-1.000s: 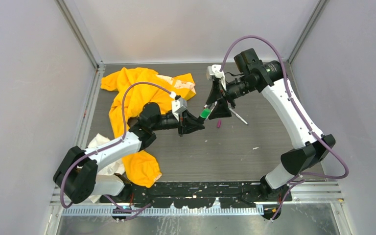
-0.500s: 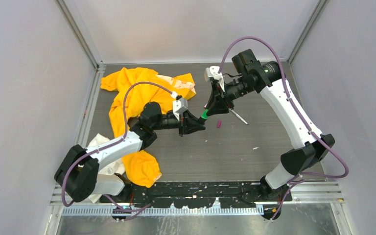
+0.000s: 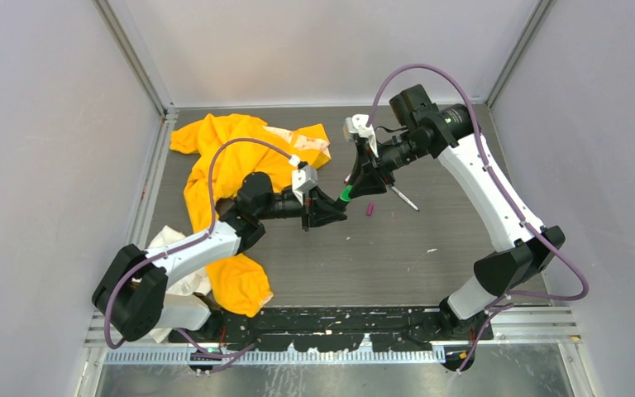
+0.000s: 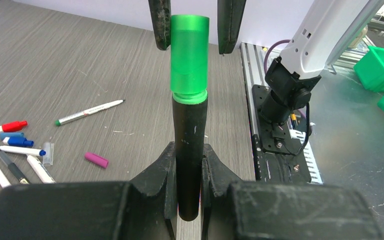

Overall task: Insert the pens into the pen caps
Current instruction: Press the pen cap onto the pen.

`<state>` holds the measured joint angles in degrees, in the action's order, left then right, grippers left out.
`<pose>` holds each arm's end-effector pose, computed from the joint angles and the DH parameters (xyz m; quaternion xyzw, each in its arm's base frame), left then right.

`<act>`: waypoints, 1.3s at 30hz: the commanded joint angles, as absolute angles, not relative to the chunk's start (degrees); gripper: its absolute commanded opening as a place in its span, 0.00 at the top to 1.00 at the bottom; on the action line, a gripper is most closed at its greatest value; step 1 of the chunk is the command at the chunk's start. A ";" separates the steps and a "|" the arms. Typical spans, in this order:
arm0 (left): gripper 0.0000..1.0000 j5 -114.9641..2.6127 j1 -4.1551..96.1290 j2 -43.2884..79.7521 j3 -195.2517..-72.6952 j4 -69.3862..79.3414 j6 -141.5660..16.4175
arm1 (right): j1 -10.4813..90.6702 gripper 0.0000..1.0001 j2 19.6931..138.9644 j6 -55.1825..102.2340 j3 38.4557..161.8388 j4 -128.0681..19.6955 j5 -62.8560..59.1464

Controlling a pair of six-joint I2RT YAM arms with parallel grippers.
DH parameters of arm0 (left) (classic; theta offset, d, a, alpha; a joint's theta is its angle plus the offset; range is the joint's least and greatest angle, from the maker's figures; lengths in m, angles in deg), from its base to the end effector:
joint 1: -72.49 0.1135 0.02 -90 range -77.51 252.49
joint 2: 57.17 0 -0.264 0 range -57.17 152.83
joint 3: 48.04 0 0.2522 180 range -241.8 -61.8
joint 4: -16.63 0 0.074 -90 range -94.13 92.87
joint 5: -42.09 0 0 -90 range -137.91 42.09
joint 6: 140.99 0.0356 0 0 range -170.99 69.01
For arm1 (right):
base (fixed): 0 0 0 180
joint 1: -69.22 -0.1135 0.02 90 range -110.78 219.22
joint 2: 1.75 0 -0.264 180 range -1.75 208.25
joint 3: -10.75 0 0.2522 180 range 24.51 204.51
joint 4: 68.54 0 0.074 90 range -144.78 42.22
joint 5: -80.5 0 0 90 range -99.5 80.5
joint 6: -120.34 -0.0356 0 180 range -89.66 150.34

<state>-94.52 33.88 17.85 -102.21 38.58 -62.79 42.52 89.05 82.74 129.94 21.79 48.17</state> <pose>0.2072 -0.1986 0.2807 0.4238 0.5602 -0.5299 0.4752 0.2450 0.1569 0.4153 -0.6313 0.5809 0.4090 0.3111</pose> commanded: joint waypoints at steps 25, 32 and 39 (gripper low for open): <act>0.99 -85.40 34.08 12.66 -105.42 35.90 -54.15 | 38.58 0.99 89.01 84.46 126.34 26.21 47.36; 0.99 -90.05 34.16 14.18 -105.40 49.03 -63.73 | 37.76 0.99 84.75 80.06 117.29 17.17 51.73; 0.99 -87.20 33.41 16.36 -106.32 55.86 -67.42 | 36.05 0.99 79.58 65.24 108.30 4.35 53.68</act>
